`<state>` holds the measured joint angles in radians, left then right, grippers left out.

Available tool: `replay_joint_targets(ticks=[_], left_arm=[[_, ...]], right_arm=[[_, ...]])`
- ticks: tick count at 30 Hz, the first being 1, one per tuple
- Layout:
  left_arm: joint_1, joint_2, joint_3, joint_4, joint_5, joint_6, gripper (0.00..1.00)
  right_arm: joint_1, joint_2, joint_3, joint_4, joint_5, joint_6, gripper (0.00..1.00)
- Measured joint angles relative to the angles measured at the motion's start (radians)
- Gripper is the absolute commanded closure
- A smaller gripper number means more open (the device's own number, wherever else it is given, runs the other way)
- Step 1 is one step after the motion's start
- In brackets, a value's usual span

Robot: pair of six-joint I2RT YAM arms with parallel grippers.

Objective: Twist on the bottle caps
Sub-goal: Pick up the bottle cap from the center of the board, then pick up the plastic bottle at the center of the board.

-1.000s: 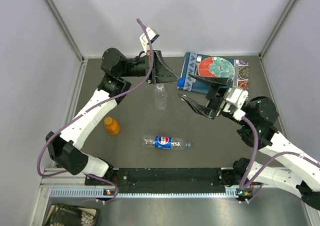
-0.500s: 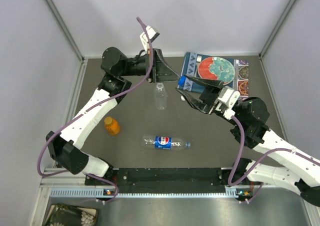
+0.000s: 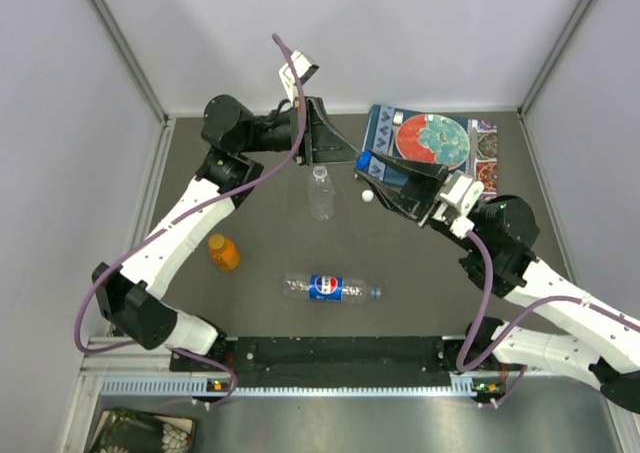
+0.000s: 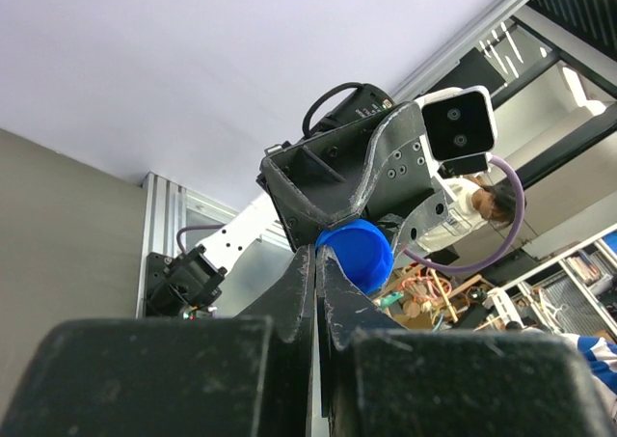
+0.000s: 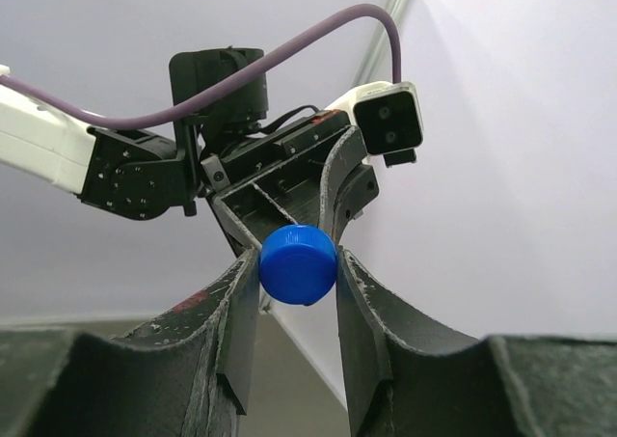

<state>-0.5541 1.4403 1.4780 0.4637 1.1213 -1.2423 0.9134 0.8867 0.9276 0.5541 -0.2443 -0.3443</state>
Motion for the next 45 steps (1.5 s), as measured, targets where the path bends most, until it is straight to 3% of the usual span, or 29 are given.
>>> replay_joint_targets(ticks=[5, 7, 8, 11, 12, 15, 20, 25, 30, 34, 38, 45], left_arm=[[0.0, -0.001, -0.002, 0.01, -0.002, -0.018, 0.96], [0.0, -0.005, -0.01, 0.016, -0.005, -0.02, 0.71], [0.0, -0.007, -0.012, 0.018, -0.005, -0.018, 0.5], [0.0, -0.015, -0.028, 0.016, -0.008, 0.006, 0.43], [0.004, -0.019, -0.039, 0.011, -0.006, 0.017, 0.35], [0.025, -0.042, -0.088, -0.024, 0.01, 0.101, 0.33], [0.094, -0.091, -0.119, -0.344, 0.059, 0.432, 0.25], [0.123, -0.137, -0.124, -0.885, -0.044, 1.135, 0.21], [0.056, -0.2, -0.349, -1.122, -0.256, 1.641, 0.15], [-0.058, -0.212, -0.568, -1.146, -0.442, 1.854, 0.02], [-0.166, -0.227, -0.729, -1.106, -0.612, 1.97, 0.02], [-0.207, -0.227, -0.796, -0.935, -0.794, 2.076, 0.02]], right_arm=[[0.0, 0.006, 0.0, 0.016, 0.0, 0.011, 0.7], [0.0, 0.008, 0.0, 0.018, 0.0, 0.018, 0.71], [0.0, 0.009, 0.0, 0.018, 0.0, 0.024, 0.72], [0.0, 0.018, 0.005, 0.007, -0.005, 0.039, 0.72], [0.001, 0.018, 0.006, -0.003, -0.008, 0.043, 0.72], [0.003, 0.01, 0.016, -0.067, -0.024, 0.059, 0.72], [0.003, -0.064, 0.029, -0.236, -0.042, 0.096, 0.72], [0.003, -0.169, 0.103, -0.406, -0.056, 0.146, 0.73], [0.003, -0.256, 0.136, -0.507, -0.042, 0.194, 0.73], [0.003, -0.261, 0.135, -0.571, -0.02, 0.216, 0.73], [0.003, -0.262, 0.135, -0.616, -0.004, 0.231, 0.73], [0.003, -0.264, 0.135, -0.63, 0.0, 0.252, 0.74]])
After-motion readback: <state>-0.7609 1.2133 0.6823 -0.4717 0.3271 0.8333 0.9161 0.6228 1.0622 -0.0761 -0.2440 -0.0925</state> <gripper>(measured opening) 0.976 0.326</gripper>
